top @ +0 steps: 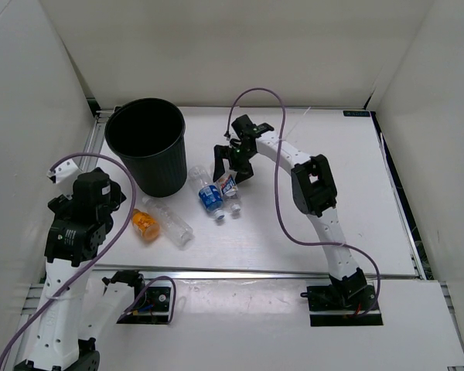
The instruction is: Put the plastic bottles in the bin
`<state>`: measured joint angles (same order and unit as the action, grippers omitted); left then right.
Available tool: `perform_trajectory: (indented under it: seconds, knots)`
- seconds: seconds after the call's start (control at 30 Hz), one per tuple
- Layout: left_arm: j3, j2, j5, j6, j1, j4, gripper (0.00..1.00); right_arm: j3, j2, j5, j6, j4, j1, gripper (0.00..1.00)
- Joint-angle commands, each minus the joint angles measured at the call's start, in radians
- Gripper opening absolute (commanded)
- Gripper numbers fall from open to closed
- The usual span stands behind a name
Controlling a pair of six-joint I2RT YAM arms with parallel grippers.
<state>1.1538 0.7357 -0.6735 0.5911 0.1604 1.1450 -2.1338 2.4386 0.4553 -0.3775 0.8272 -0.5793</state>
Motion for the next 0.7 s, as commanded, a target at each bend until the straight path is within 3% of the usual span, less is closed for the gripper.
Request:
perform_trajectory:
  seconds: [0.0,0.1,0.23,0.27,0.3,0.43,0.5,0.67]
  knots:
    - [0.043,-0.033,-0.018,0.003,0.004,0.035,1.0,-0.017,0.014,-0.004,-0.011,0.0,-0.002,1.0]
    - [0.043,-0.042,-0.018,0.012,0.004,0.062,1.0,0.006,0.014,-0.024,-0.02,0.009,-0.002,0.93]
    - [0.043,-0.061,-0.029,0.022,0.004,0.098,1.0,0.055,-0.012,-0.05,-0.029,0.009,0.007,0.63]
    - [0.043,-0.071,-0.029,0.033,0.004,0.098,1.0,0.064,-0.012,-0.05,-0.029,0.009,0.007,0.48]
    - [0.043,-0.071,-0.029,0.033,0.004,0.098,1.0,0.074,-0.029,-0.062,-0.029,0.019,0.019,0.43]
    - [0.034,-0.091,-0.073,0.042,0.004,0.107,1.0,0.054,-0.104,-0.162,-0.073,0.068,0.051,0.34]
    - [0.034,-0.091,-0.109,0.055,0.004,0.117,1.0,0.011,-0.137,-0.214,-0.115,0.107,0.091,0.24]
    - [0.044,-0.081,-0.187,0.056,0.004,0.104,1.0,-0.141,-0.286,-0.062,-0.244,0.035,0.139,0.23]
